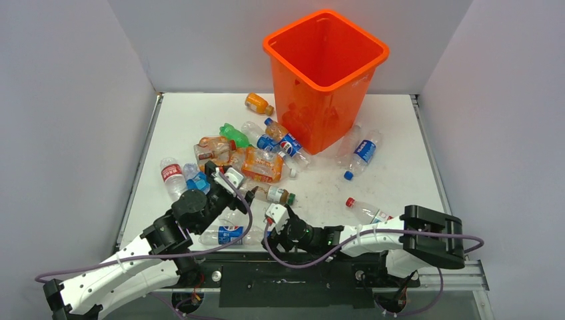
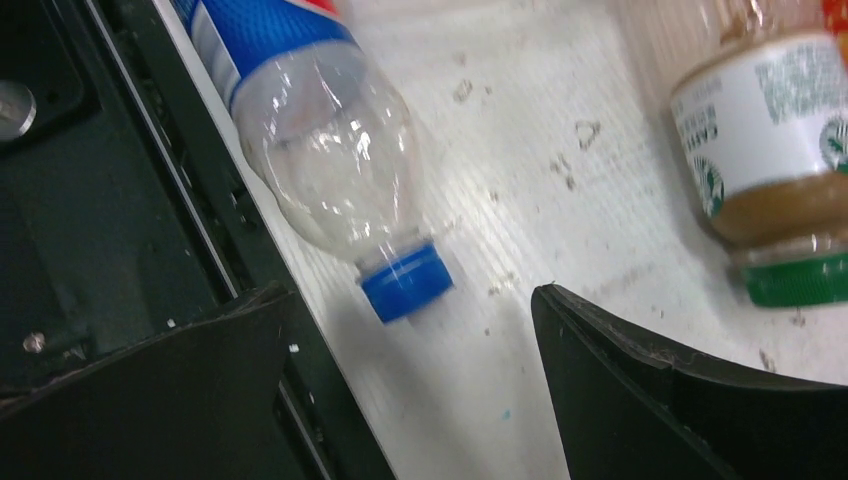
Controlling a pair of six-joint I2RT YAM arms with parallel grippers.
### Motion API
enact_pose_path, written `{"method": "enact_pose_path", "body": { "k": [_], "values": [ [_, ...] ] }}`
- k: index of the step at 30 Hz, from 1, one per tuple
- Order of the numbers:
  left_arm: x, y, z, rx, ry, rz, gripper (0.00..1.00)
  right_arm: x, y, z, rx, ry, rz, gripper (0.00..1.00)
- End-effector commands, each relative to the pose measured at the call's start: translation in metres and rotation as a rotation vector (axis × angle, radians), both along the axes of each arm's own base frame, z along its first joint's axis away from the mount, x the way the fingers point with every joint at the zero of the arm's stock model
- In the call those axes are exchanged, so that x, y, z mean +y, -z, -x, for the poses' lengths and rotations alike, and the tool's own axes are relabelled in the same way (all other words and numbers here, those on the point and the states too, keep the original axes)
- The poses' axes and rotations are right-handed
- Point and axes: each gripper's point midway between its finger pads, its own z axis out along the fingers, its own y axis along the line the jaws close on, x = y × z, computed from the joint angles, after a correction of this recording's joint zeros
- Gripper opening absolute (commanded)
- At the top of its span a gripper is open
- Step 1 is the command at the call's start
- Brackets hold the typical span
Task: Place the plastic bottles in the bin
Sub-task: Pick up the plastic bottle from the corner of the board.
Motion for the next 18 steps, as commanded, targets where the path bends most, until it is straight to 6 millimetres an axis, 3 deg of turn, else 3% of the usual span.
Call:
{"method": "enact_pose_path", "body": {
  "k": [1,12,18],
  "values": [
    [-0.008,-0.010,0.002,-0.029,0.029,0.029,0.96,0.042,-0.039,-0.009,-0.102,-0.057,-0.117,0.91],
    [-0.009,-0.009,0.002,-0.030,0.035,0.025,0.96,0.061,-0.010,-0.007,-0.073,-0.117,-0.070,0.97],
    [-0.012,-0.007,0.003,-0.027,0.045,0.019,0.96,0.065,-0.002,-0.006,-0.065,-0.134,-0.062,0.72]
  ]
}}
